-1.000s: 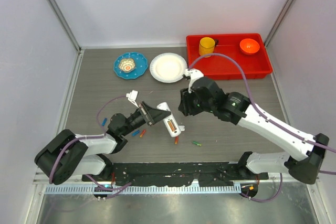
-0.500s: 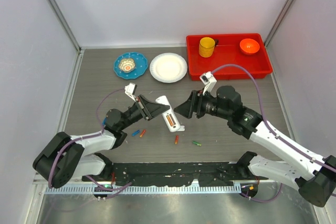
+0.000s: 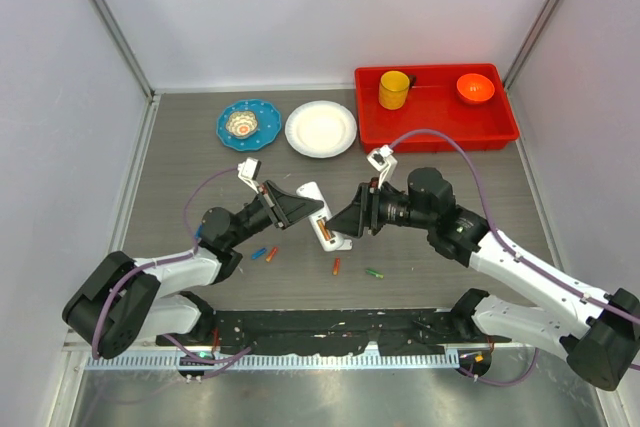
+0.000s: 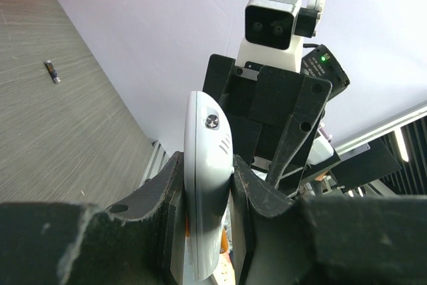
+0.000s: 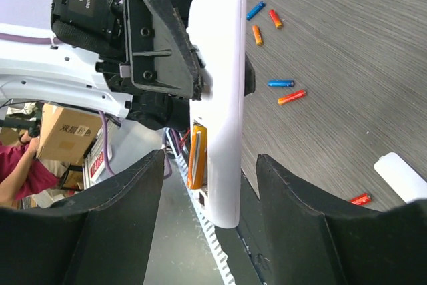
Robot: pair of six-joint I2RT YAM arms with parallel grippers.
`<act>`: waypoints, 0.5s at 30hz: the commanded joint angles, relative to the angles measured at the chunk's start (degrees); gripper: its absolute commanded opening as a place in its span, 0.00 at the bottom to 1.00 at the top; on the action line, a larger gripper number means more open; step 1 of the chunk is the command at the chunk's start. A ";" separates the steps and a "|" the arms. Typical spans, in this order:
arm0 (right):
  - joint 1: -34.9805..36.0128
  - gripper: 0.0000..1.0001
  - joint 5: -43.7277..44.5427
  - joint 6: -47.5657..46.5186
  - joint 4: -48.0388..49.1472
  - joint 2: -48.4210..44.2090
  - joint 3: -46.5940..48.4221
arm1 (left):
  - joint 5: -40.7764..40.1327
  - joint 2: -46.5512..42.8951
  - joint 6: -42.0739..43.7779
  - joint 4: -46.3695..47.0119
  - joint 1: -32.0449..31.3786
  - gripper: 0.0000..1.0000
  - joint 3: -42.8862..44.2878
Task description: Load the batteries into the remote control
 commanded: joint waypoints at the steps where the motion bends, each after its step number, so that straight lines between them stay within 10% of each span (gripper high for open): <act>1: -0.01 0.62 -3.01 -0.42 3.39 0.13 -0.12 | 0.02 -0.51 0.30 14.88 0.22 0.00 2.23; 15: -0.01 0.58 -4.42 -2.27 -0.05 2.41 0.06 | 0.02 -0.69 0.13 14.88 0.22 0.00 2.93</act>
